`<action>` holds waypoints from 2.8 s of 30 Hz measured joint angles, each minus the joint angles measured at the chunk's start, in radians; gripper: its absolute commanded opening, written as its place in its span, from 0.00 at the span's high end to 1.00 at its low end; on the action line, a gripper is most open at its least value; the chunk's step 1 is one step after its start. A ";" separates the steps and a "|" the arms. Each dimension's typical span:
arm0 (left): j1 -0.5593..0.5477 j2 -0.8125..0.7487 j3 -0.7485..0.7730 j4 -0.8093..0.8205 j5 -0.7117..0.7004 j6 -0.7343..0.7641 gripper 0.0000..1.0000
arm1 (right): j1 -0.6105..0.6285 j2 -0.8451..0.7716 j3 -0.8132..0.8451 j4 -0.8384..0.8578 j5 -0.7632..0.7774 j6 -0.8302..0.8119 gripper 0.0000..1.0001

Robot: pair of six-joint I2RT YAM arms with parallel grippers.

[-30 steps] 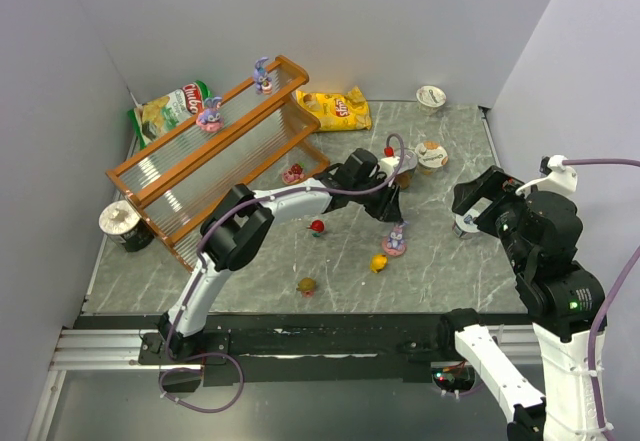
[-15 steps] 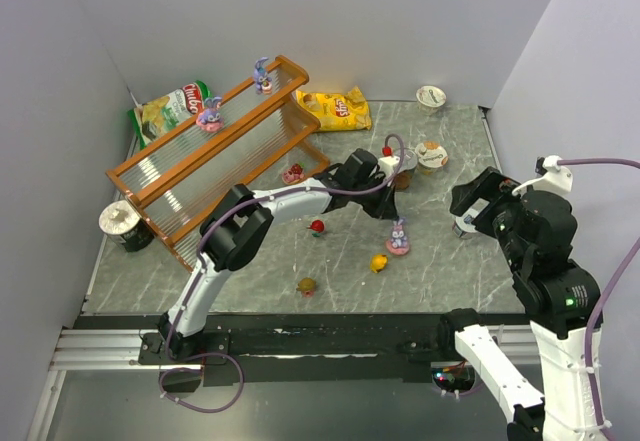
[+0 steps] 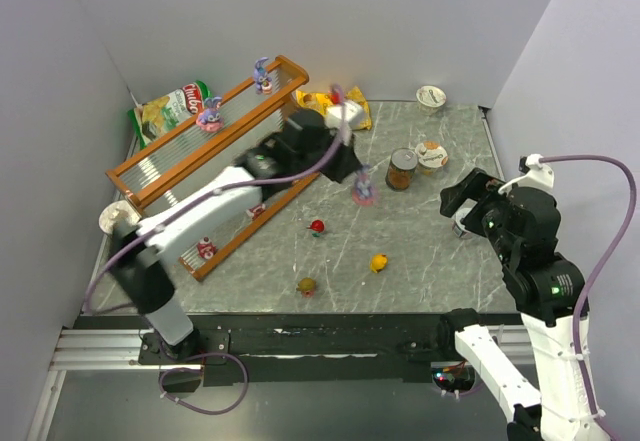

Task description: Place and organize the plastic toys onto the shelf

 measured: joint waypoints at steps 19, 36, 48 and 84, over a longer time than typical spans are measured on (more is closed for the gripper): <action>0.501 -0.446 0.190 -0.525 0.004 0.051 0.99 | 0.000 0.120 -0.091 0.169 -0.145 0.011 0.06; 1.015 -0.402 0.256 -0.666 0.369 0.211 0.99 | 0.000 0.318 -0.039 0.192 -0.144 -0.053 0.04; 1.109 -0.351 0.423 -0.798 0.586 0.423 0.99 | 0.000 0.338 -0.024 0.190 -0.102 -0.122 0.04; 1.424 -0.215 0.225 -0.782 0.887 0.540 0.99 | 0.000 0.314 -0.044 0.214 0.032 -0.230 0.03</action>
